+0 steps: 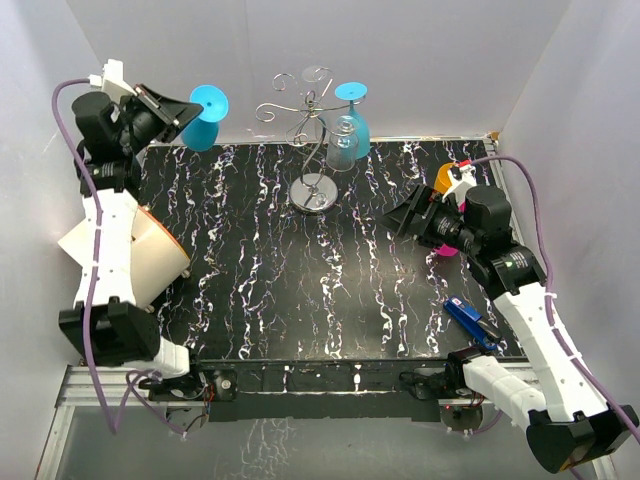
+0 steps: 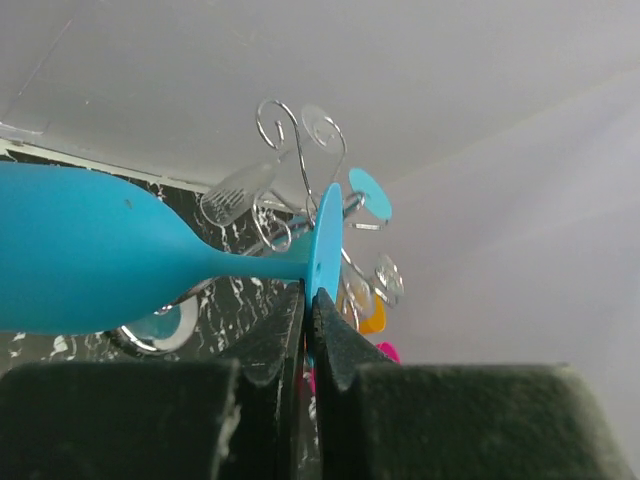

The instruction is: Take the wine glass off the wine glass rack

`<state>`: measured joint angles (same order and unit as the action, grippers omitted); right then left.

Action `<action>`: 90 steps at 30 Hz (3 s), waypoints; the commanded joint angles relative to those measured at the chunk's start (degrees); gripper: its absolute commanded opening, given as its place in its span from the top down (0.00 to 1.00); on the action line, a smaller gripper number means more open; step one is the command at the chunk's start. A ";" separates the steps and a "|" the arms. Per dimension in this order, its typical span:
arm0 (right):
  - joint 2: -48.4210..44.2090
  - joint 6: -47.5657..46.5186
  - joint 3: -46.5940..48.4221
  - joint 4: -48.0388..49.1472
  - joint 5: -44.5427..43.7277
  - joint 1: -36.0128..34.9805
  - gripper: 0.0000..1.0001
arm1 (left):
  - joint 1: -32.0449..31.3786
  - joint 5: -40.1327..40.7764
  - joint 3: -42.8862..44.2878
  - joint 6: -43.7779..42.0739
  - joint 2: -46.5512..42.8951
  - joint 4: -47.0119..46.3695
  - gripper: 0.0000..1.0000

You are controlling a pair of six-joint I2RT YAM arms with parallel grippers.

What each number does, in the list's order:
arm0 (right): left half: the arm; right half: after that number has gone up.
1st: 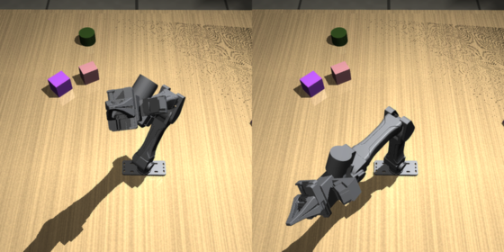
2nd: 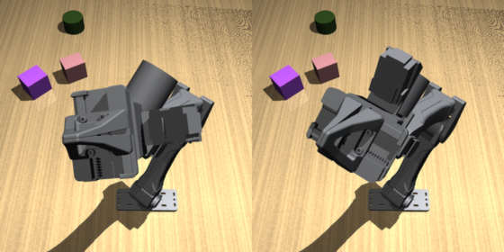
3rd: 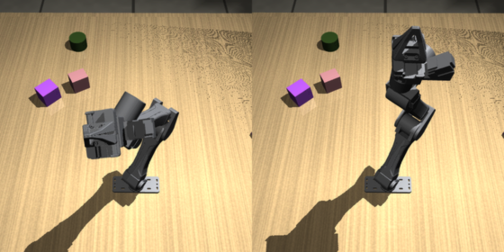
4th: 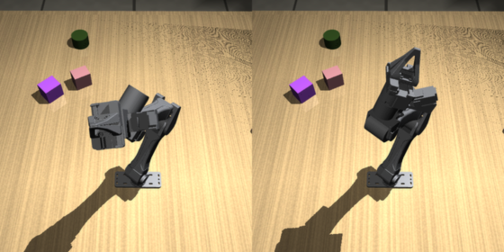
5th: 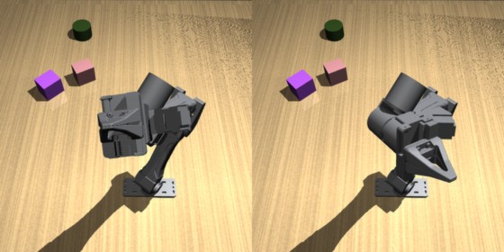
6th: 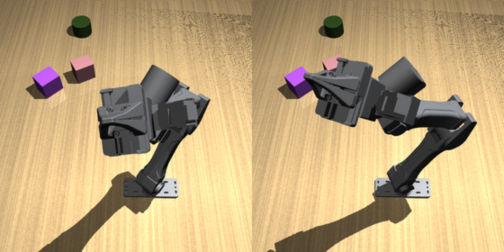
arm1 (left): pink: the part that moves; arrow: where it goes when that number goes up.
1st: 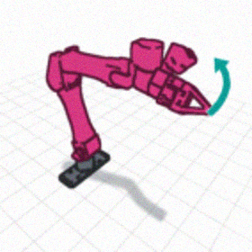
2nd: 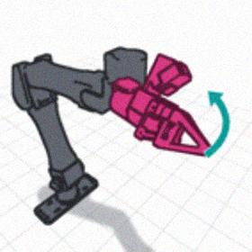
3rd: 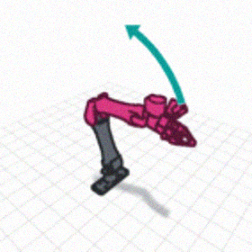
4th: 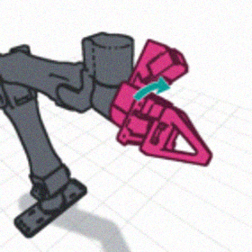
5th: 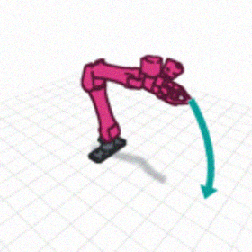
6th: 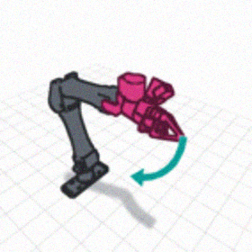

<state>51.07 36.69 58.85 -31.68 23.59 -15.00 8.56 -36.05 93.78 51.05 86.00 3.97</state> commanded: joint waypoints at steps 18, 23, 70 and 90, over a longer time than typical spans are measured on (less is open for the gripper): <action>4.88 -1.95 -2.16 5.66 9.18 -0.26 0.02 | -18.02 -10.52 -35.09 -37.30 -39.94 9.74 1.00; 4.04 -1.31 -4.91 8.77 11.60 -0.33 0.02 | -23.45 -16.94 -41.42 -37.10 -48.80 7.76 1.00; 3.23 40.27 -9.46 73.40 19.38 -12.02 0.02 | -23.85 -17.12 -43.59 50.49 -28.60 -87.93 1.00; 6.91 57.54 -9.72 103.39 13.82 -12.26 0.81 | -23.87 -14.22 -45.04 54.18 -23.29 -92.66 1.00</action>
<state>59.48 83.64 47.00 54.33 36.95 -26.50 -15.38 -50.59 48.97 106.52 63.05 -79.77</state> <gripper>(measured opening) 0.167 0.029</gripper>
